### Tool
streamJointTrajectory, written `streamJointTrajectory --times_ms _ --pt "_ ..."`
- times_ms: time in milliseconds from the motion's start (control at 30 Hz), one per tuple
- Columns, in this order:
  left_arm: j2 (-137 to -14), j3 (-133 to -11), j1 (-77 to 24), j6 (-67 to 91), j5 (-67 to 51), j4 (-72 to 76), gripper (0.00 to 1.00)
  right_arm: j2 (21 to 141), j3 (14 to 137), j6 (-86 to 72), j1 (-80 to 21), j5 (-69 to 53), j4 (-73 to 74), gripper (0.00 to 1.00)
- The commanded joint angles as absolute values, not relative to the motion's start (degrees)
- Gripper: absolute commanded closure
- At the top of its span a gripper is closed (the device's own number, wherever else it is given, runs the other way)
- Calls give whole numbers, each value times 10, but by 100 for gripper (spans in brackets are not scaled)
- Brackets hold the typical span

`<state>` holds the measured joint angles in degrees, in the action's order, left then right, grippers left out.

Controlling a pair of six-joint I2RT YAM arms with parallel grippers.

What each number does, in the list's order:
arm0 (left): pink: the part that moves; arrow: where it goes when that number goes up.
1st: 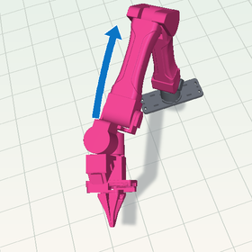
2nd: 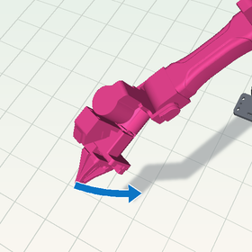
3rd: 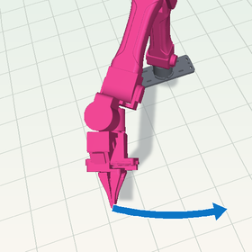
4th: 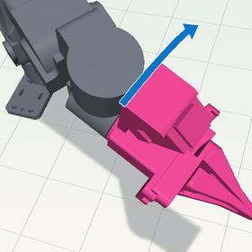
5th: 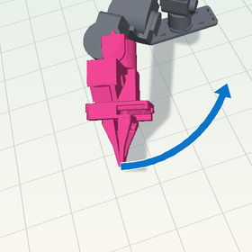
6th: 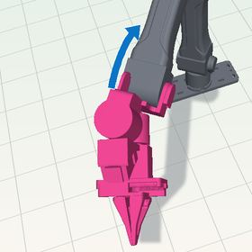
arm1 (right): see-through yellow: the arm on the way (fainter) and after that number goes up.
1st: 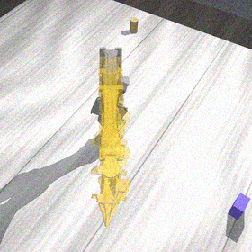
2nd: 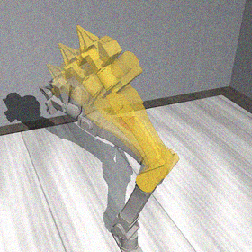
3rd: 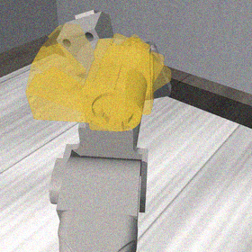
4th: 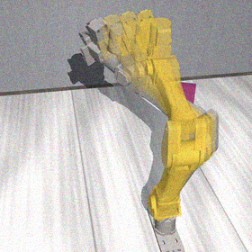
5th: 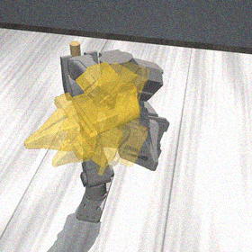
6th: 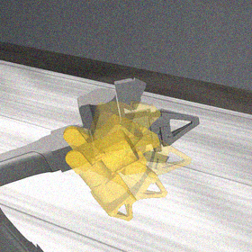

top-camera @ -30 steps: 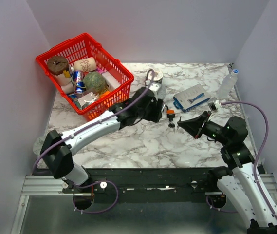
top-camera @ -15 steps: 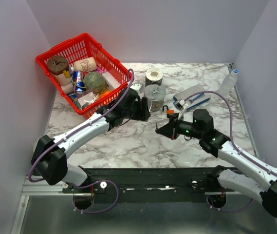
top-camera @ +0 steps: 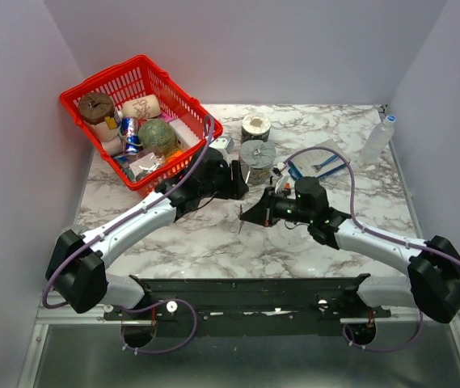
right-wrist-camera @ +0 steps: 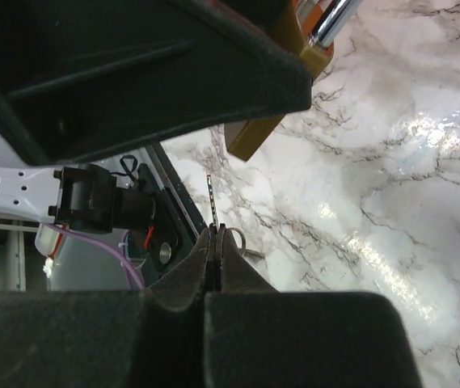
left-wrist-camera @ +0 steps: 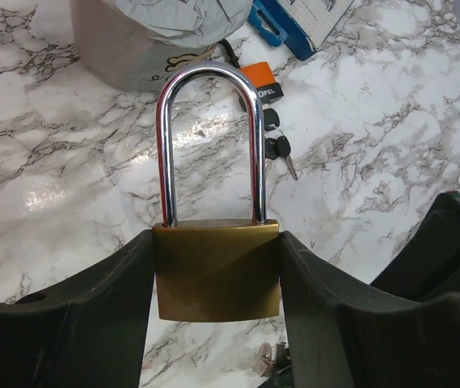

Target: Unlock with the key

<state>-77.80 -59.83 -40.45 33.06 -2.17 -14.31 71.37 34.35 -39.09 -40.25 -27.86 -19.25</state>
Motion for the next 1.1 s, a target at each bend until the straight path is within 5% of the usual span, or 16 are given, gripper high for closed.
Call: streamJointTrajectory --times_ms 0,1067 --pt "-755 -599 -401 343 -19 -95 100 749 374 -424 -407 -294 -249 99" --pt "-754 -595 -401 343 -17 -92 100 809 397 -493 -407 -265 -239 99"
